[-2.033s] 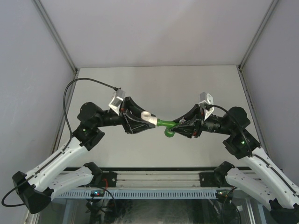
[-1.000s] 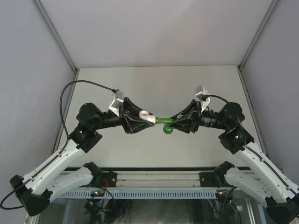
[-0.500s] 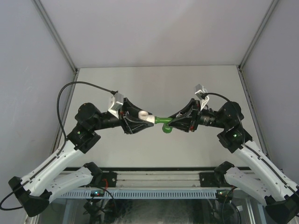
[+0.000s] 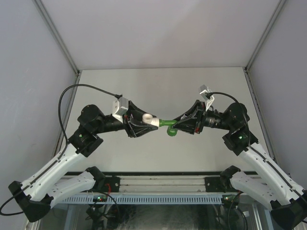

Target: Install the water faucets

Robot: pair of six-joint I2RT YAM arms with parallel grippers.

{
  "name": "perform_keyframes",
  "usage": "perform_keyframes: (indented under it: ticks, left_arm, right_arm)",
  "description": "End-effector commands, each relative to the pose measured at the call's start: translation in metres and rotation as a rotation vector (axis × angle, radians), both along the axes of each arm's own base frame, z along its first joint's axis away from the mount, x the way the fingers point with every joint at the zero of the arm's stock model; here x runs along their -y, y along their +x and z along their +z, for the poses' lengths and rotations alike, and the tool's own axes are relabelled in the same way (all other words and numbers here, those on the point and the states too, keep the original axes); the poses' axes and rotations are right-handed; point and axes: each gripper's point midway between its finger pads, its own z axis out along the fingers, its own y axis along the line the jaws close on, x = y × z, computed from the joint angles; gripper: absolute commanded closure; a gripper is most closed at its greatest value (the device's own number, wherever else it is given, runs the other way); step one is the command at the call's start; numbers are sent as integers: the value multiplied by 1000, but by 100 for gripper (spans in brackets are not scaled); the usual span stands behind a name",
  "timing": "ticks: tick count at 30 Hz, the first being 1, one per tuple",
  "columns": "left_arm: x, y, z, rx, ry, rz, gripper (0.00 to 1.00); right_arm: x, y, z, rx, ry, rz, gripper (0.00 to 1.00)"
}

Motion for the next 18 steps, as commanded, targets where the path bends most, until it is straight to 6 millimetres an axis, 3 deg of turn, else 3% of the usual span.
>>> perform_keyframes:
  ticks: [1, 7, 8, 12, 18]
  left_arm:
    - [-3, 32, -23, 165, 111, 110, 100]
    - [-7, 39, -21, 140, 106, 167, 100]
    - [-7, 41, -20, 120, 99, 176, 95]
    - [-5, 50, -15, 14, 47, 229, 54]
    - [-6, 67, -16, -173, -30, 261, 14]
  right_arm:
    - [8, -53, 42, -52, 71, 227, 100]
    - [7, -41, 37, -51, 63, 162, 100]
    - [6, -35, 33, -27, 54, 127, 100]
    - [6, -24, 20, -3, 17, 67, 100]
    - [2, -12, 1, -62, -16, 38, 100]
